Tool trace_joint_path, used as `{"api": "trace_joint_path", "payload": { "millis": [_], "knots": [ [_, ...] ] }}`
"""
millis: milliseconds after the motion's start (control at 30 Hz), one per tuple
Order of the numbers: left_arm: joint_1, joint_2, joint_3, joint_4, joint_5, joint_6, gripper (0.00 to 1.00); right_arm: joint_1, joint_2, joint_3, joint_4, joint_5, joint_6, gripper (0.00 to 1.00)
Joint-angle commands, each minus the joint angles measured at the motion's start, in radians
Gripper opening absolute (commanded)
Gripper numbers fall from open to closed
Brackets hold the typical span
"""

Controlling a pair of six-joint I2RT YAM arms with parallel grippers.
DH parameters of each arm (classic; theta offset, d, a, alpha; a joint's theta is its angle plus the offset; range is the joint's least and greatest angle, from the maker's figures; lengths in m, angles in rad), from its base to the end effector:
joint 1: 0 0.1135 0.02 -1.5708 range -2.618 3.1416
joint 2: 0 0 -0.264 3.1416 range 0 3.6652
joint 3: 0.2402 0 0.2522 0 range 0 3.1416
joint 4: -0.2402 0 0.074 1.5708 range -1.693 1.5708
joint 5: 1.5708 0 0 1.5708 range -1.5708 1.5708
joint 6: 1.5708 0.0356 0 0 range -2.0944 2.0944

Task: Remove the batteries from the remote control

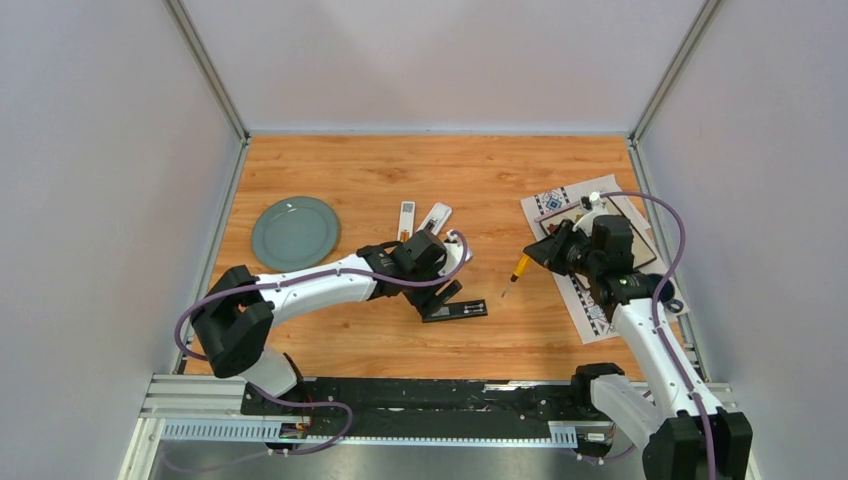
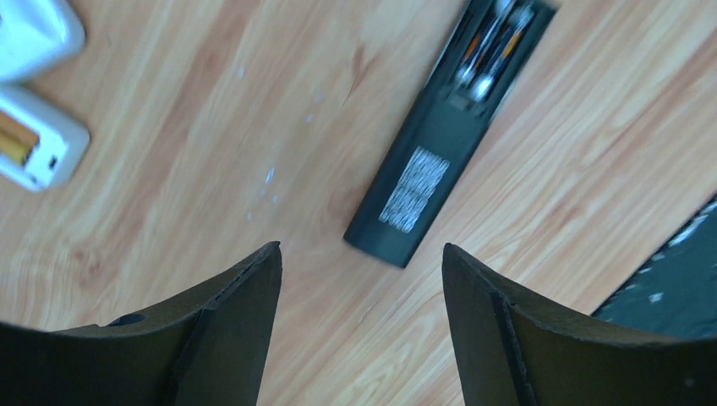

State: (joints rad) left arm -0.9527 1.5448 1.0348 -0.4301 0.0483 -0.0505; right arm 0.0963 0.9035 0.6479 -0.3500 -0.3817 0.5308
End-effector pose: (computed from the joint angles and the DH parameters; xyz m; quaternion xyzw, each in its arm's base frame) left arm 0.1845 -0.2625 0.2217 0.4211 0.8521 -0.1692 0.2608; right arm 0.1946 0.0321 0.2561 0.1015 0.8682 0.3004 0.3816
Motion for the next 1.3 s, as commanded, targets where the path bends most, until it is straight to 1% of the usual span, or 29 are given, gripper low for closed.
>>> {"api": "trace_joint_path", "payload": {
  "millis": [0, 67, 200, 333, 467, 567, 700, 867, 900, 1000, 1267],
  "knots": [
    [0.002, -0.002, -0.022, -0.082, -0.096, 0.075, 0.76, -0.004, 0.021, -0.004, 0.088, -0.051, 0.018, 0.00],
    [-0.003, 0.015, -0.027, -0.064, -0.082, 0.078, 0.75, -0.006, 0.032, -0.011, 0.097, -0.055, 0.023, 0.00],
    [-0.015, 0.050, -0.012, -0.036, 0.030, 0.097, 0.74, -0.004, 0.038, -0.013, 0.100, -0.060, 0.015, 0.00],
    [-0.023, 0.101, 0.001, -0.004, 0.079, 0.109, 0.72, -0.003, 0.038, -0.014, 0.098, -0.057, 0.009, 0.00],
    [-0.034, 0.164, 0.007, -0.001, 0.078, 0.123, 0.70, -0.004, 0.040, -0.017, 0.098, -0.056, 0.006, 0.00],
    [-0.046, 0.196, 0.007, -0.007, 0.038, 0.123, 0.69, -0.004, 0.040, -0.019, 0.097, -0.057, 0.005, 0.00],
    [-0.055, 0.219, -0.002, -0.013, 0.012, 0.118, 0.64, -0.004, 0.043, -0.017, 0.098, -0.059, 0.000, 0.00],
    [-0.066, 0.210, -0.028, -0.019, 0.027, 0.097, 0.52, -0.004, 0.054, -0.021, 0.112, -0.077, -0.002, 0.00],
    [-0.067, 0.204, -0.039, -0.021, 0.036, 0.089, 0.48, -0.004, 0.054, -0.021, 0.115, -0.082, -0.002, 0.00],
    [-0.077, 0.181, -0.062, -0.021, 0.041, 0.061, 0.43, -0.004, 0.060, -0.030, 0.131, -0.075, 0.005, 0.00],
    [-0.098, 0.129, -0.097, -0.044, 0.032, -0.005, 0.42, 0.028, 0.067, -0.047, 0.226, -0.045, 0.015, 0.00]
  ]
}}
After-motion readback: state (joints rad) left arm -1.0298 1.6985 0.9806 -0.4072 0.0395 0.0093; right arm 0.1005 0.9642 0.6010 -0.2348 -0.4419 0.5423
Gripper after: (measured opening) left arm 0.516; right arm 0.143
